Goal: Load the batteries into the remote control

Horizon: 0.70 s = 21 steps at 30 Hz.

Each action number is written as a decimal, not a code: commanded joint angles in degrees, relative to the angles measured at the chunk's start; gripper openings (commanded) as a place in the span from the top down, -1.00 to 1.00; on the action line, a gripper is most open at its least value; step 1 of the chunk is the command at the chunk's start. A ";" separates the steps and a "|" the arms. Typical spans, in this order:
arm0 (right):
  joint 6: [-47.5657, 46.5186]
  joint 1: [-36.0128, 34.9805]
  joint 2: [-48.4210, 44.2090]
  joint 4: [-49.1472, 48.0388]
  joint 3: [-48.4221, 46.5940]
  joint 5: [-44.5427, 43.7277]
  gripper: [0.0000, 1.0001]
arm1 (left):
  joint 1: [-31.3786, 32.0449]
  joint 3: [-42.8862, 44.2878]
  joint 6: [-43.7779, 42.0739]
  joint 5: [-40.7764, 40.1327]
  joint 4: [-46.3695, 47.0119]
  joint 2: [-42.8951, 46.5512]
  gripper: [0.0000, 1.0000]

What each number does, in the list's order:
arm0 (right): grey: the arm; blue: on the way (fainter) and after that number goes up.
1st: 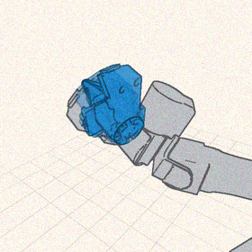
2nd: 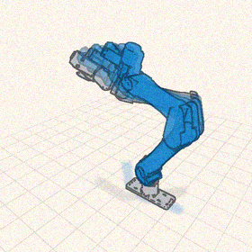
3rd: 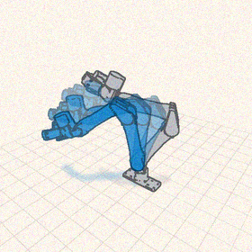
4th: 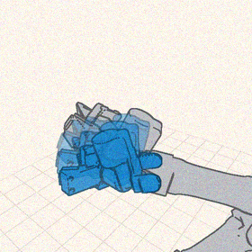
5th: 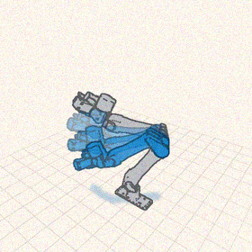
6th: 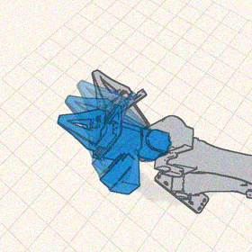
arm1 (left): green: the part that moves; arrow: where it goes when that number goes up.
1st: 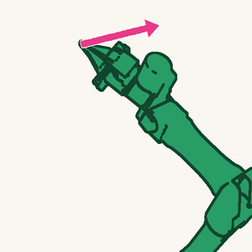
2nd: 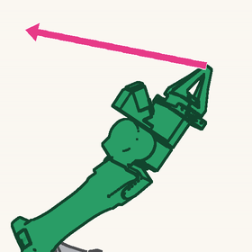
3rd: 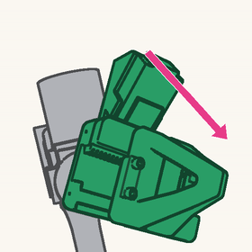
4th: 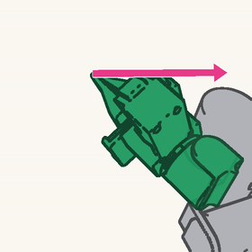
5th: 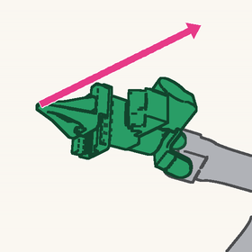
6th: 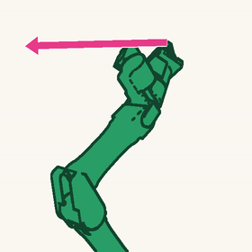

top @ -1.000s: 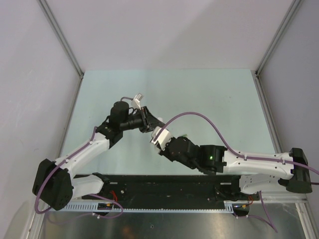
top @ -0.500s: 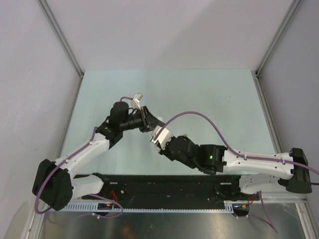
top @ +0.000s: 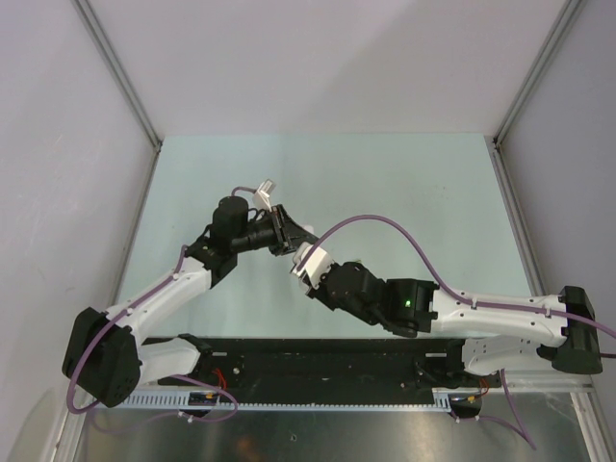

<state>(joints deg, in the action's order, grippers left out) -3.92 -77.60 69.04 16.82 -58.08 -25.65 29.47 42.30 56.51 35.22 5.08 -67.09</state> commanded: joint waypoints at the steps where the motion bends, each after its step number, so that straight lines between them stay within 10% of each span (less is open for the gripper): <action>1: -1.88 1.49 -0.57 -2.67 -3.00 -5.64 1.00 | 1.20 -0.56 -0.26 4.94 -0.51 1.17 0.99; 21: -1.44 0.79 -1.54 -1.79 -3.53 -5.82 1.00 | 1.02 -0.47 -0.35 4.42 -0.51 0.29 1.00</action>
<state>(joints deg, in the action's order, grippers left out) -4.58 -77.23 68.99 17.15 -58.72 -28.05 29.91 41.93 56.45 36.38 4.64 -67.13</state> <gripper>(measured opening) 0.009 0.290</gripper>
